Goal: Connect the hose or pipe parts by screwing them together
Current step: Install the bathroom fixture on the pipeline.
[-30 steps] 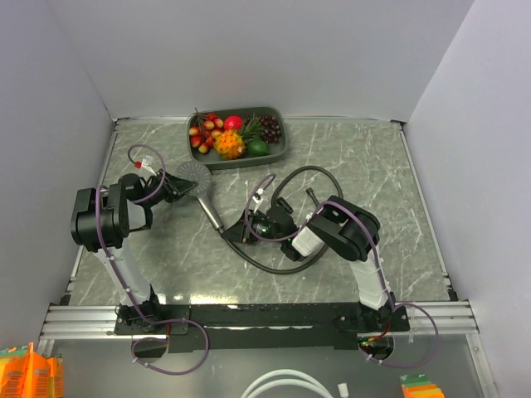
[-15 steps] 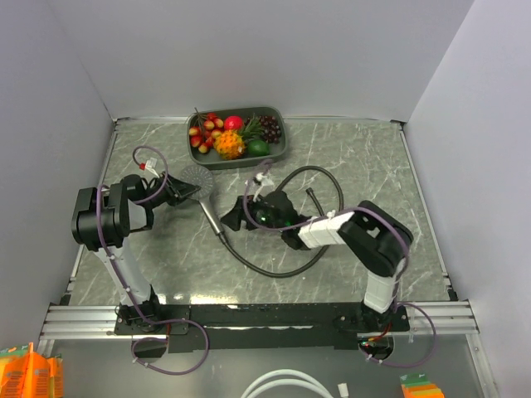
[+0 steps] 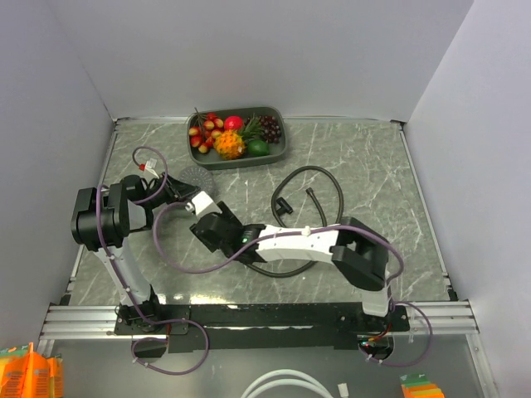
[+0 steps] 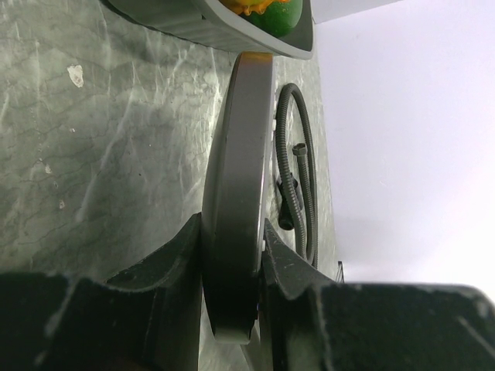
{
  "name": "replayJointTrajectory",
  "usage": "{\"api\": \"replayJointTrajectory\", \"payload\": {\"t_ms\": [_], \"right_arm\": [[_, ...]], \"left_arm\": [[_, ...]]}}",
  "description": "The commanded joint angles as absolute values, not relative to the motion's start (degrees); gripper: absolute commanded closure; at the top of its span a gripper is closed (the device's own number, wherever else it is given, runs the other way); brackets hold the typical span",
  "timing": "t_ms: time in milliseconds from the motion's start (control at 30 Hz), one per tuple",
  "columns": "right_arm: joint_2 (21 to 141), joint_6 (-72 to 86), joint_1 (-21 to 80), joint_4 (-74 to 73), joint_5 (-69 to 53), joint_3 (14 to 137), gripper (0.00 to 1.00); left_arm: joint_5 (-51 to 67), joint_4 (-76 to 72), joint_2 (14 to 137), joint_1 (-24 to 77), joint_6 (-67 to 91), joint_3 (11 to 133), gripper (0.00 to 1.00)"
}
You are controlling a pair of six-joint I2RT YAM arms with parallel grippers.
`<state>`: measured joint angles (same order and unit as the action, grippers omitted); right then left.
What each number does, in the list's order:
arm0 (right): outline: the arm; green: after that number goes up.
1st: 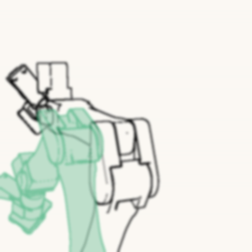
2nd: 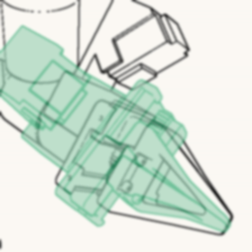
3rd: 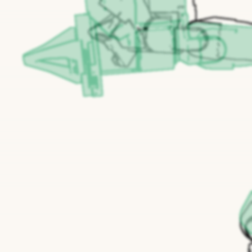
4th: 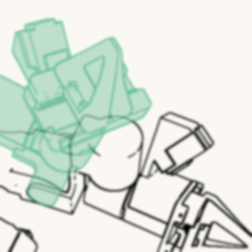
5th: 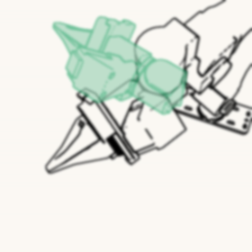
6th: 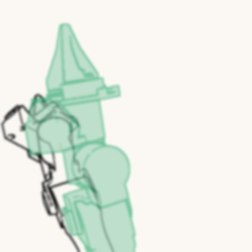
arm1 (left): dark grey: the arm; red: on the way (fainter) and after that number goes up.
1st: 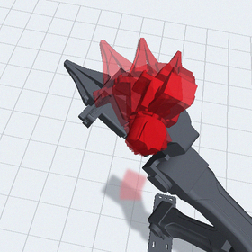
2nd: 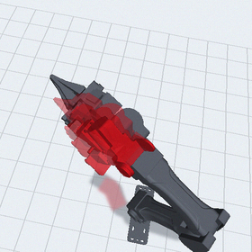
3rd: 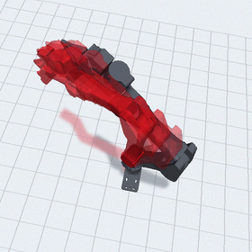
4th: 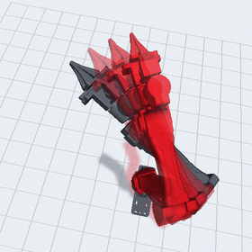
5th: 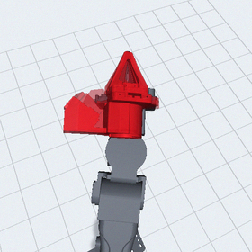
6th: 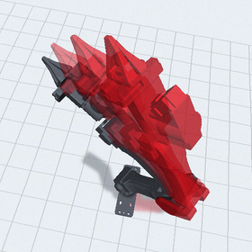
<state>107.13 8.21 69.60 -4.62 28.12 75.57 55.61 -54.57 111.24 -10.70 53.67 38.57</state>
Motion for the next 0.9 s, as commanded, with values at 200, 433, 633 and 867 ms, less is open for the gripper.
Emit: {"api": "replayJointTrajectory", "payload": {"t_ms": [200, 433, 633, 867], "right_arm": [[115.1, 5.3, 72.2, -16.2, 37.5, 83.4, 0.29], [116.6, 7.3, 72.2, -14.5, 34.5, 83.0, 0.30], [118.9, 8.3, 72.1, -14.8, 34.4, 83.1, 0.34], [120.5, 9.2, 71.5, -13.5, 34.0, 83.3, 0.43]], "left_arm": [[57.0, -57.0, 110.5, -10.8, 53.4, 38.8, 0.99], [57.0, -56.9, 110.5, -10.8, 53.4, 39.0, 0.99], [57.0, -56.8, 110.4, -10.8, 53.3, 38.9, 0.99], [57.2, -57.0, 110.5, -10.7, 53.4, 38.9, 0.99]]}}
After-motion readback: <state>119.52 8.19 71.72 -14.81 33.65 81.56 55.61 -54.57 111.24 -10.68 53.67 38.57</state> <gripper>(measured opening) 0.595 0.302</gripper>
